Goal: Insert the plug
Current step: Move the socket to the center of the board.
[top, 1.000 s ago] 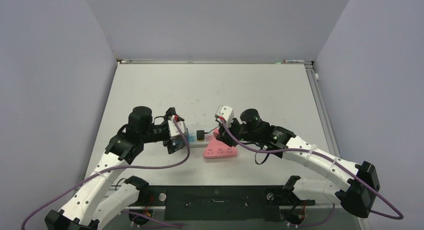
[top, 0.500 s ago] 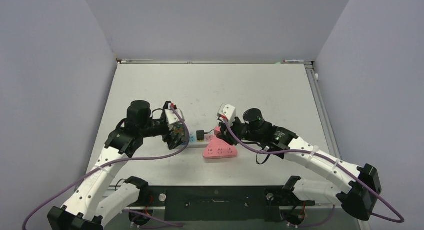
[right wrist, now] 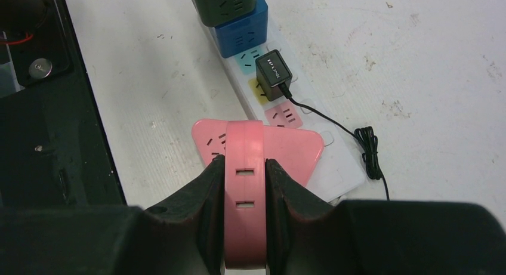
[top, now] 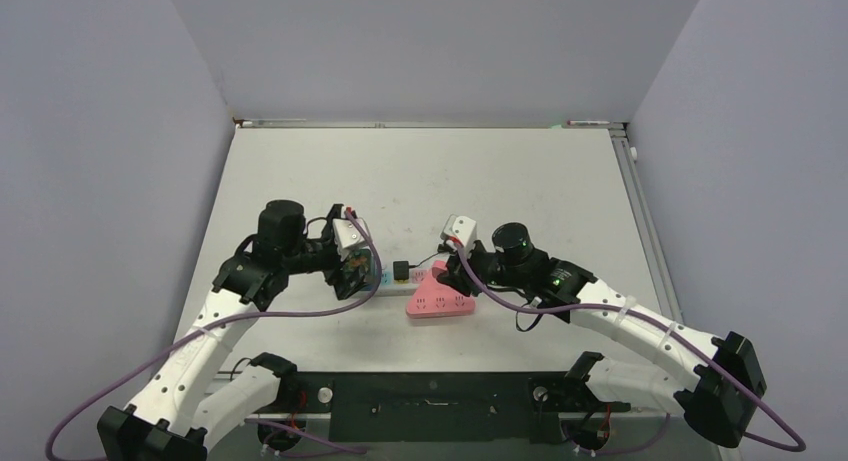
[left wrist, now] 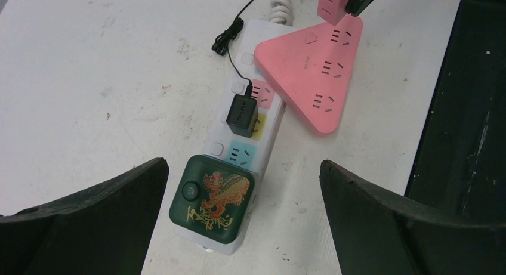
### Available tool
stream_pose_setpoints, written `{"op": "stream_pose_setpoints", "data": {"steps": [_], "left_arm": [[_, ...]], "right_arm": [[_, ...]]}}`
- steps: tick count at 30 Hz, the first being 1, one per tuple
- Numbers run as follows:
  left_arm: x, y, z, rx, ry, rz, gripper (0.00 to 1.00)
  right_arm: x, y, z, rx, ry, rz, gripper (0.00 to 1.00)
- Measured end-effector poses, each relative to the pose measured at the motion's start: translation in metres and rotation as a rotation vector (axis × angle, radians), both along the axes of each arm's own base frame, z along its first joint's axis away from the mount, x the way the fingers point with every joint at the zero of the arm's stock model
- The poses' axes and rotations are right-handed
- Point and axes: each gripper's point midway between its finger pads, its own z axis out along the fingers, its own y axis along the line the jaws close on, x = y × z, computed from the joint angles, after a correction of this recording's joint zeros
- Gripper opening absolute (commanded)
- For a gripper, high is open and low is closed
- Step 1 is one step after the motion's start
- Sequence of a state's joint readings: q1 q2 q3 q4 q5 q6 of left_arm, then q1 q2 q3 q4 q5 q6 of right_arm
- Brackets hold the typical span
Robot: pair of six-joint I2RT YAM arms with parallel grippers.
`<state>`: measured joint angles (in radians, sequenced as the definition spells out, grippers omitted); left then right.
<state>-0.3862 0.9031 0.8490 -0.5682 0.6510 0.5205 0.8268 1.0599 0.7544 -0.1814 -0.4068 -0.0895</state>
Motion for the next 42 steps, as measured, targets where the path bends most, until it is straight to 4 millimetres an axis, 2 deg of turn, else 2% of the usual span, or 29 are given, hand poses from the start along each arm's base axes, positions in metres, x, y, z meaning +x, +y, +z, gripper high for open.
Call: {"op": "stream_pose_setpoints", "data": {"steps": [11, 23, 27, 34, 42], "left_arm": [[-0.008, 0.004, 0.003, 0.014, -0.089, -0.044, 0.96], [-0.016, 0.001, -0.007, 0.057, -0.144, -0.119, 0.96], [-0.014, 0.004, -0.019, 0.092, -0.143, -0.120, 0.99], [-0.005, 0.014, -0.040, 0.159, -0.131, -0.064, 1.00], [-0.007, 0.003, -0.029, 0.131, -0.194, -0.116, 1.00]], "right_arm": [[-0.008, 0.001, 0.005, 0.034, 0.012, 0.048, 0.05], [-0.026, 0.009, 0.008, 0.069, 0.047, 0.163, 0.05], [-0.029, 0.011, 0.009, 0.084, 0.052, 0.201, 0.05], [-0.018, 0.009, -0.008, 0.081, 0.101, 0.209, 0.05], [-0.008, 0.012, -0.036, 0.040, 0.138, 0.232, 0.05]]}}
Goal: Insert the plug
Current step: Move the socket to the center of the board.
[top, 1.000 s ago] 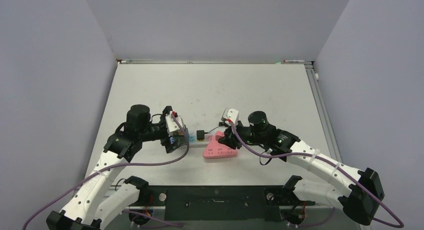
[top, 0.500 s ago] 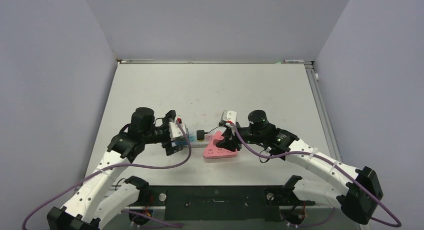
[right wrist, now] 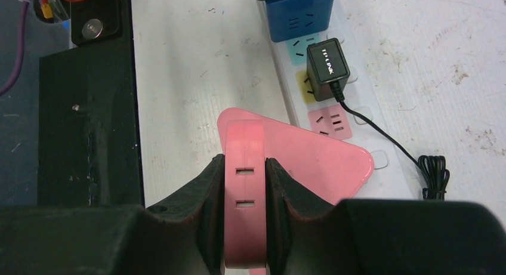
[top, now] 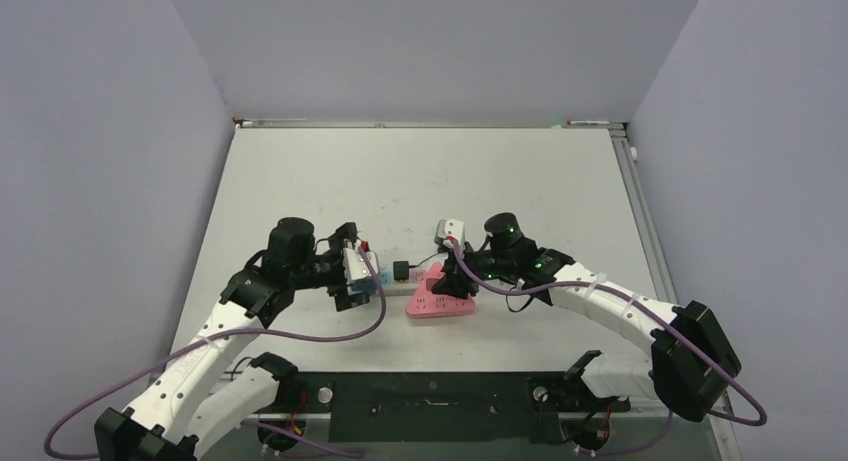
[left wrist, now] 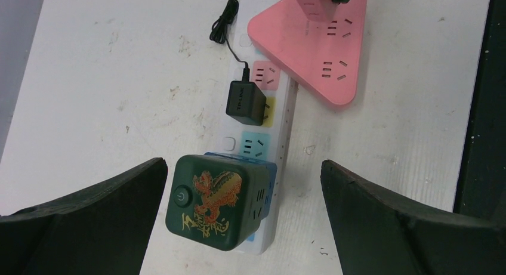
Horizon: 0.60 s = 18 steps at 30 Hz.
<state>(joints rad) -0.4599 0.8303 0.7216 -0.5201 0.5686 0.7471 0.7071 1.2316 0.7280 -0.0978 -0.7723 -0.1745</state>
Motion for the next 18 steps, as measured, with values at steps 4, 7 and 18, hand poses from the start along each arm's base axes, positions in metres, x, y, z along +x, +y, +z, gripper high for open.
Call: {"op": "stream_pose_setpoints", "data": {"steps": [4, 7, 18], "left_arm": [[0.003, -0.004, -0.008, 0.014, 0.019, -0.016, 1.00], [0.006, -0.005, -0.010, 0.019, 0.022, -0.018, 1.00], [0.011, -0.008, -0.002, 0.008, -0.007, -0.023, 0.94]], "right_arm": [[0.001, 0.003, -0.006, 0.002, -0.013, 0.031, 0.05], [0.001, 0.005, -0.003, 0.014, -0.046, 0.058, 0.05], [-0.003, 0.004, -0.039, -0.011, -0.056, 0.119, 0.05]]}}
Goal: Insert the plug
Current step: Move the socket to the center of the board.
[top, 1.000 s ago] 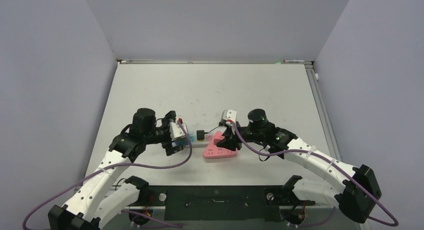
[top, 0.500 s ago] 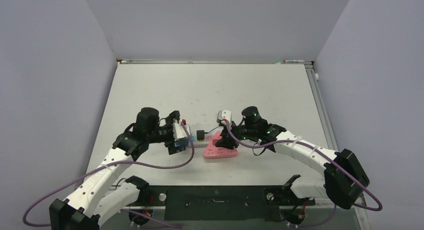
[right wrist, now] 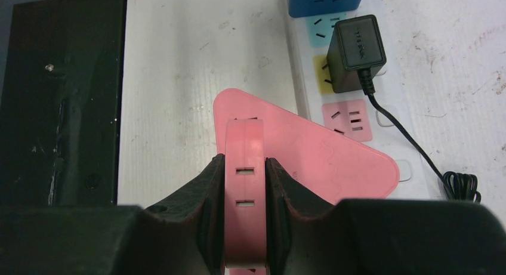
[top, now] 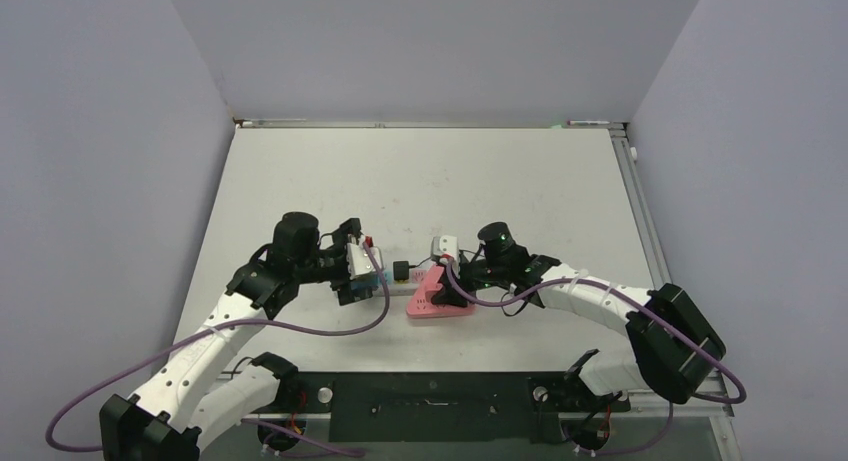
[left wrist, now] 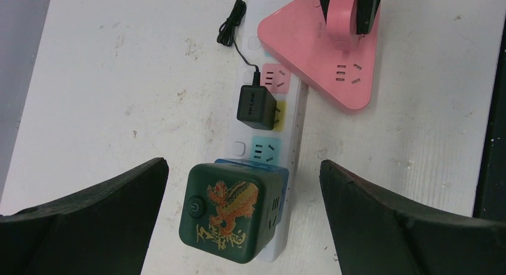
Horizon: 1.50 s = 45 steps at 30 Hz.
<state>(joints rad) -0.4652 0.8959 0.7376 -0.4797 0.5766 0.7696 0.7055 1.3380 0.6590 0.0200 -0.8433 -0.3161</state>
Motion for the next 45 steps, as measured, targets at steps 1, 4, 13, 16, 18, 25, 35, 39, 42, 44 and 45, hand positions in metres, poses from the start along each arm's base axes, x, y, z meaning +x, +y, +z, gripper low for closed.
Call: {"op": "stream_pose_setpoints", "data": {"steps": [1, 4, 13, 16, 18, 25, 35, 39, 42, 44, 45], "left_arm": [[0.000, 0.000, -0.001, 0.002, -0.001, 0.000, 0.93], [0.004, 0.002, -0.003, 0.019, -0.004, 0.011, 0.91], [0.014, 0.010, -0.003, 0.059, -0.041, 0.060, 0.86], [0.017, 0.013, -0.005, 0.072, -0.045, 0.074, 0.85], [0.017, 0.014, -0.005, 0.076, -0.048, 0.078, 0.84], [0.023, 0.018, -0.007, 0.100, -0.061, 0.099, 0.81], [0.026, 0.024, -0.025, 0.166, -0.087, 0.088, 0.82], [0.024, 0.030, -0.032, 0.204, -0.119, 0.072, 0.82], [0.023, 0.035, -0.042, 0.242, -0.144, 0.054, 0.81], [0.022, 0.039, -0.048, 0.272, -0.162, 0.043, 0.80], [0.023, 0.041, -0.051, 0.287, -0.181, 0.038, 0.79]], "right_arm": [[-0.001, -0.001, -0.005, -0.008, 0.006, 0.002, 0.05], [0.001, 0.001, -0.005, 0.000, -0.009, 0.005, 0.05], [0.007, 0.005, 0.001, 0.034, -0.054, 0.008, 0.05], [0.008, 0.004, 0.000, 0.035, -0.058, 0.010, 0.05], [0.008, 0.004, 0.000, 0.035, -0.066, 0.014, 0.05], [0.009, 0.004, 0.000, 0.034, -0.078, 0.019, 0.05], [0.018, -0.001, 0.004, 0.062, -0.076, -0.059, 0.05], [0.033, -0.008, 0.018, 0.084, -0.105, -0.140, 0.05], [0.044, -0.014, 0.026, 0.080, -0.128, -0.214, 0.05], [0.052, -0.020, 0.027, 0.065, -0.136, -0.277, 0.05], [0.054, -0.024, 0.027, 0.053, -0.135, -0.308, 0.05]]}}
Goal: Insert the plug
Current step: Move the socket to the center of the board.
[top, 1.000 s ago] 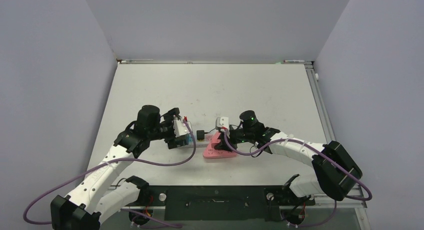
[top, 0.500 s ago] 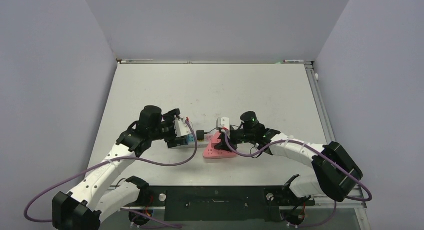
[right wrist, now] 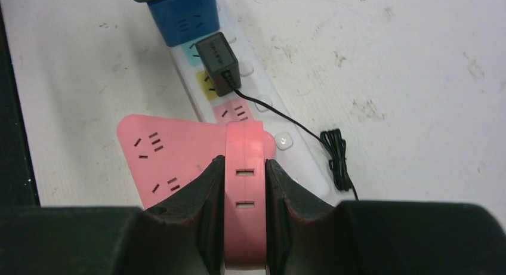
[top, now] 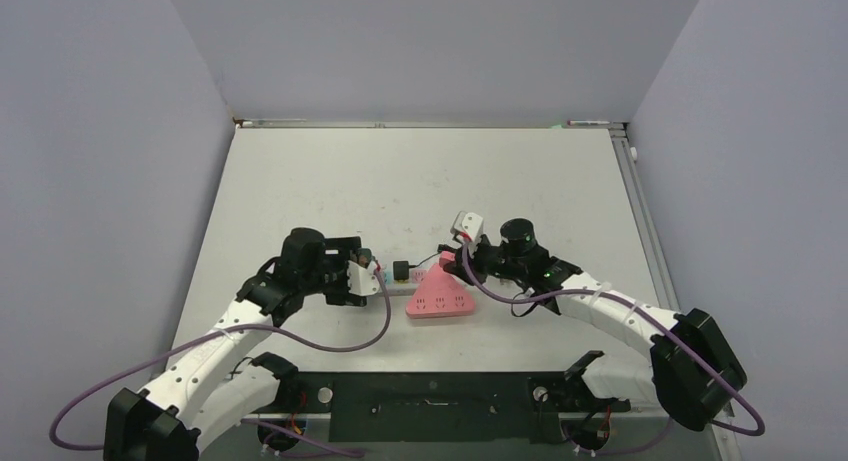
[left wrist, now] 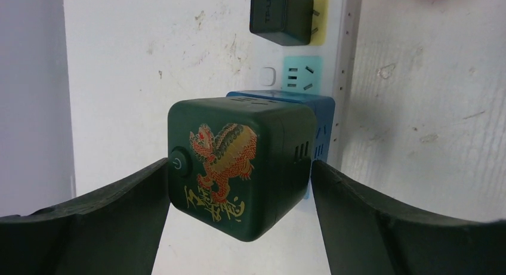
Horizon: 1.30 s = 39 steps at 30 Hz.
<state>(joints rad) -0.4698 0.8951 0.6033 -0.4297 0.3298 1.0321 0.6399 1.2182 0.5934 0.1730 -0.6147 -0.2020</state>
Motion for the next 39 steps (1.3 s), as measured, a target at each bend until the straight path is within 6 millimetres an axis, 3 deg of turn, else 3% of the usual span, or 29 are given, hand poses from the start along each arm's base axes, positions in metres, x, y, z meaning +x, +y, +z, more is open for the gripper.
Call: {"op": "stream_pose_setpoints", "data": {"steps": [5, 10, 16, 22, 26, 31, 36, 39], "left_arm": [[0.006, 0.007, -0.008, 0.050, -0.078, -0.011, 0.77], [0.015, 0.009, -0.008, 0.072, -0.132, -0.010, 0.75], [0.029, 0.009, -0.008, 0.092, -0.181, 0.004, 0.76], [0.055, 0.008, -0.007, 0.115, -0.255, 0.040, 0.84], [0.070, 0.012, -0.009, 0.122, -0.277, 0.073, 0.97], [0.088, 0.027, -0.007, 0.131, -0.268, 0.132, 0.96], [0.098, 0.031, 0.024, 0.084, -0.264, 0.158, 0.96], [0.092, 0.027, 0.060, 0.005, -0.314, 0.139, 0.96]], "right_arm": [[0.005, -0.022, -0.008, -0.060, 0.066, -0.160, 0.05], [-0.003, -0.040, -0.016, -0.114, 0.139, -0.265, 0.05], [-0.042, -0.027, -0.039, -0.171, 0.240, -0.215, 0.05], [-0.061, -0.007, -0.049, -0.160, 0.284, -0.161, 0.05], [-0.058, 0.001, -0.053, -0.144, 0.295, -0.150, 0.05], [-0.054, 0.007, -0.050, -0.121, 0.286, -0.120, 0.05], [-0.025, 0.001, -0.021, -0.015, 0.231, -0.125, 0.05], [-0.009, -0.002, 0.001, 0.023, 0.163, -0.103, 0.05]]}}
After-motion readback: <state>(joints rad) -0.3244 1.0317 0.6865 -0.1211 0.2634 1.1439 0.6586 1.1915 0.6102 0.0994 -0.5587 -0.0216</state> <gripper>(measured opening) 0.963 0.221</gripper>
